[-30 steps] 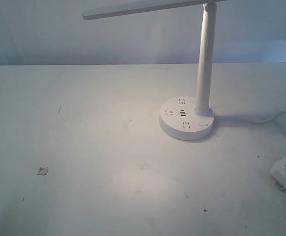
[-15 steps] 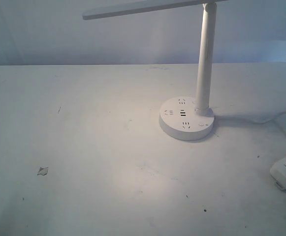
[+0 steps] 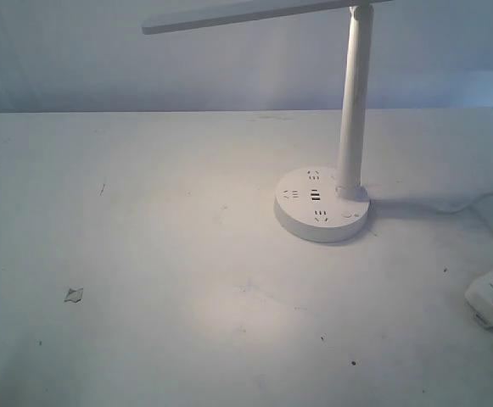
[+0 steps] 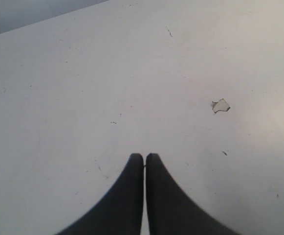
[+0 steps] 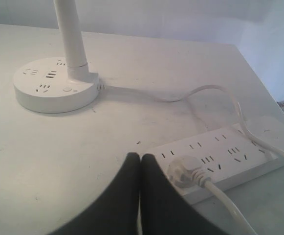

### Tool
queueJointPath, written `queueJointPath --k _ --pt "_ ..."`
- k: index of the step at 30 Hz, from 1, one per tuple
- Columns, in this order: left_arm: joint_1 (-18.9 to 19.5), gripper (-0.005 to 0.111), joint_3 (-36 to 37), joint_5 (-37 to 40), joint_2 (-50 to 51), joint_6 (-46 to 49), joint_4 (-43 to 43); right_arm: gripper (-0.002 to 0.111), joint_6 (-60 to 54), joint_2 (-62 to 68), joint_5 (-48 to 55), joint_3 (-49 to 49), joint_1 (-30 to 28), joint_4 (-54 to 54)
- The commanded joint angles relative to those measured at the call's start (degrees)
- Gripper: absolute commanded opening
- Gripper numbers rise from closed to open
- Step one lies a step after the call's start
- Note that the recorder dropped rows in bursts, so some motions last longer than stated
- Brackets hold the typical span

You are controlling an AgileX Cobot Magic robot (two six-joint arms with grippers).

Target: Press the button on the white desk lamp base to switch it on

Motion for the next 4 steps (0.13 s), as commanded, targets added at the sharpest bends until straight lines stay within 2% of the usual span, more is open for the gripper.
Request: queueJointPath --k 1,4 --pt "0.14 0.001 -0.16 -0.2 -0.27 -0.04 -0.29 0.0 0.15 -0.31 0.02 0.28 -0.48 0.15" --pt "0.14 0.001 -0.16 -0.2 -0.27 -0.04 -0.29 0.0 0.15 -0.31 0.02 0.28 -0.48 0.03"
